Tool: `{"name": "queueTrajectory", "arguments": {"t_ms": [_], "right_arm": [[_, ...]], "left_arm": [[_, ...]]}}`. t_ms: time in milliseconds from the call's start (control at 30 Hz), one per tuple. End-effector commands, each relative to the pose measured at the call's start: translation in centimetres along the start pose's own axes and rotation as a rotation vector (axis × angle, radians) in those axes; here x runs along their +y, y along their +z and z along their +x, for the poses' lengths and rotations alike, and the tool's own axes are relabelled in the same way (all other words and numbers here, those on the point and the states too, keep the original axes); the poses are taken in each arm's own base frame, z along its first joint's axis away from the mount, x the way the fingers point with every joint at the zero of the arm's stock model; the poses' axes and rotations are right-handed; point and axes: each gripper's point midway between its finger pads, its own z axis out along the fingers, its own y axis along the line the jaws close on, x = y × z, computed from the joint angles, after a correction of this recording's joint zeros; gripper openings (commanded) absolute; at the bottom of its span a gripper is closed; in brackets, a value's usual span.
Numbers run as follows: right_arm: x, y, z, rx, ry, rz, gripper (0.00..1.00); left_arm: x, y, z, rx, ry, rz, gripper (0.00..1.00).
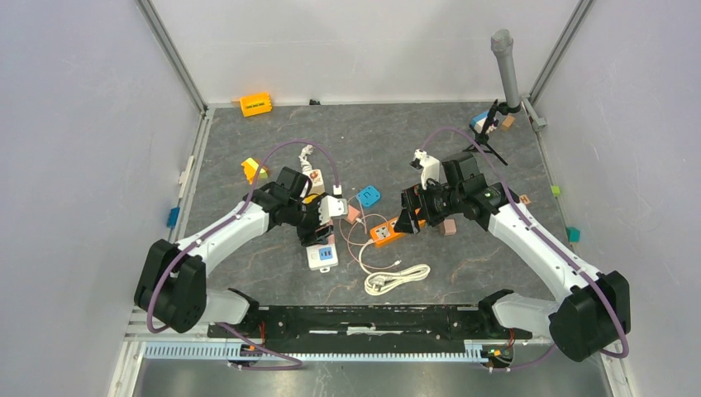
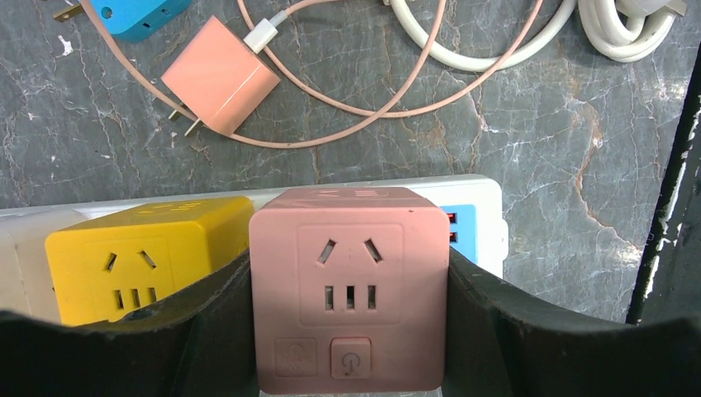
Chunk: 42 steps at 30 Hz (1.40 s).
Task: Insert the plug
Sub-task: Insert the plug into the socket.
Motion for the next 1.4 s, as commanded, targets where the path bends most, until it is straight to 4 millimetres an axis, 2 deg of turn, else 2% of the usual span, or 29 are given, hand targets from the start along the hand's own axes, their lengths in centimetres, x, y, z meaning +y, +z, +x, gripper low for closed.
{"name": "queueTrajectory", "arguments": {"t_ms": [0,167,500,1100,1367], "right_arm": [[0.2,-0.4,-0.8,-0.038,-0.033,-0.009,0.98],[0.2,-0.3,-0.7,-0.040,-0.033,-0.010,0.98],[0.2,-0.4,-0.4,-0.039,-0.033,-0.012,0.98],[0.1,-0.4,-0.1,-0.040,-0.033,-0.010,0.98],[0.2,-0.4,0.0,-0.042,-0.027,-0.015,0.98]], "left_arm": [[1.2,-0.1,1.0,0.046,0.003,-0.066,0.02],[0.7,-0.3,0.4,0.028,-0.005,-0.035,0.02],[0.2,-0.6,-1.2,0.006,-0.133,0.018,0.02],[-0.3,0.4,0.7,0.045,-0.185,0.014,0.02],[1.3,-1.3,-1.9,0.008,-0.231,-0.050,0.02]]}}
